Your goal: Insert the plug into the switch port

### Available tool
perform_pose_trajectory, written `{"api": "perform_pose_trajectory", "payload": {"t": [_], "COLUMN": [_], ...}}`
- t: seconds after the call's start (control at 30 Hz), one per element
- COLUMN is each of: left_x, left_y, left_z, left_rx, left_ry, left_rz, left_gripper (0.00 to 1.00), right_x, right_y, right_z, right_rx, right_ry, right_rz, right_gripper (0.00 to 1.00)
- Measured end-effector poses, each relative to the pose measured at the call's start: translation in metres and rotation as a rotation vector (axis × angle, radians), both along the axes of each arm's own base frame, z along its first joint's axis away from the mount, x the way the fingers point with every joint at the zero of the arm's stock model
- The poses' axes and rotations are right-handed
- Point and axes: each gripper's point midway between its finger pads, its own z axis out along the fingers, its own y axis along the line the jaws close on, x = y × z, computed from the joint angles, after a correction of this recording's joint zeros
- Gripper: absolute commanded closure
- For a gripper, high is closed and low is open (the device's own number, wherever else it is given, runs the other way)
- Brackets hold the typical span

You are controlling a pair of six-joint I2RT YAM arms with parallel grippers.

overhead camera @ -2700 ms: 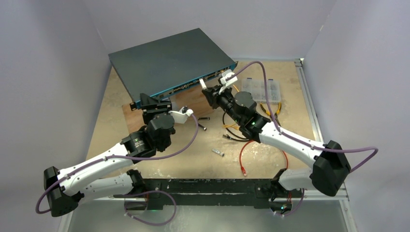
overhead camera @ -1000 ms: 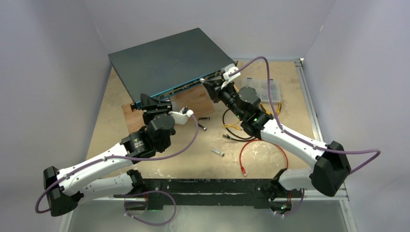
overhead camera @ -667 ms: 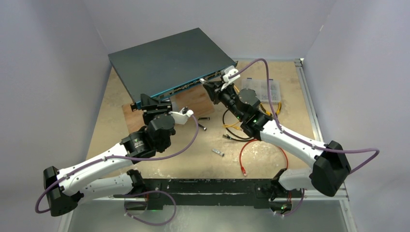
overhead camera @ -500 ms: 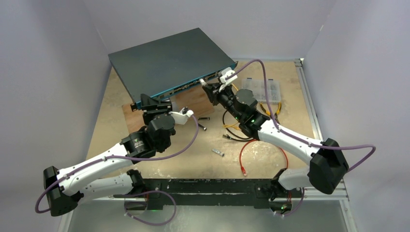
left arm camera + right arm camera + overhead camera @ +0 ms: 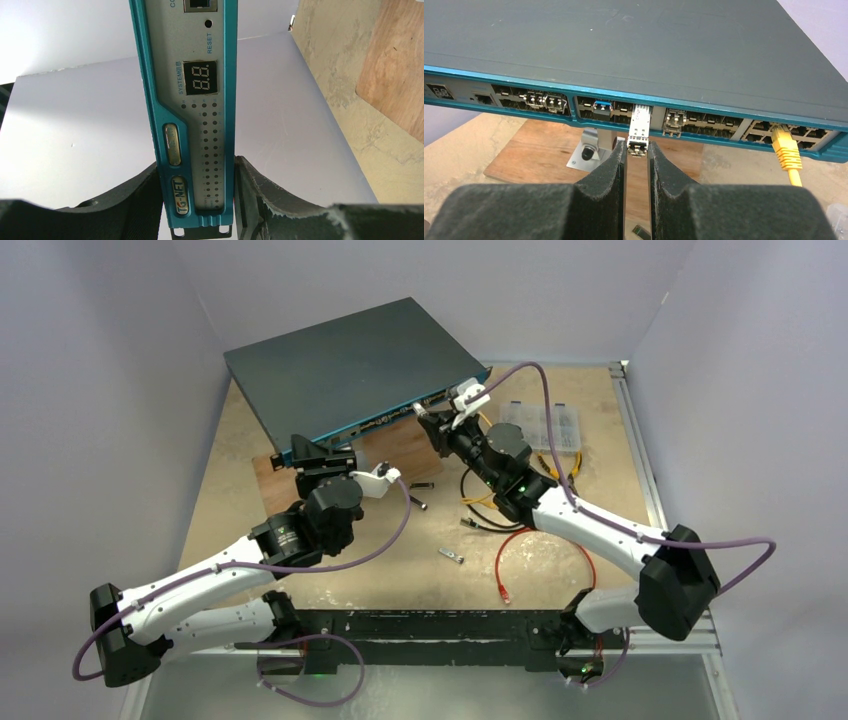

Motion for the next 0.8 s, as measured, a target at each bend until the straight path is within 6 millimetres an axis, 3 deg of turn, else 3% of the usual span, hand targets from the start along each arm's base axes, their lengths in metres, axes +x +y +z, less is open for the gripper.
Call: {"api": "perform_pose_trajectory", "payload": {"t": [0.4, 0.6, 0.8], "left_x": [0.0, 0.0, 0.0], "left_y": [0.0, 0.0, 0.0], "left_z": [0.0, 0.0, 0.0], "left_rx": [0.001, 0.0, -0.003], "left_ry": [0.002, 0.002, 0.002], "left_rz": [-0.001, 0.0, -0.001], "left_gripper": [1.0, 1.0, 1.0], "right_x": [0.012, 0.017, 0.016], "right_y": [0.009, 0.012, 0.012], "right_z": [0.002, 0.003, 0.002], "right_rx": [-0.007, -0.016, -0.009], "right_ry": [0.006, 0.018, 0.029], "right_rz": [-0.006, -0.008, -0.008], "right_gripper": [1.0, 0.89, 0.85]}}
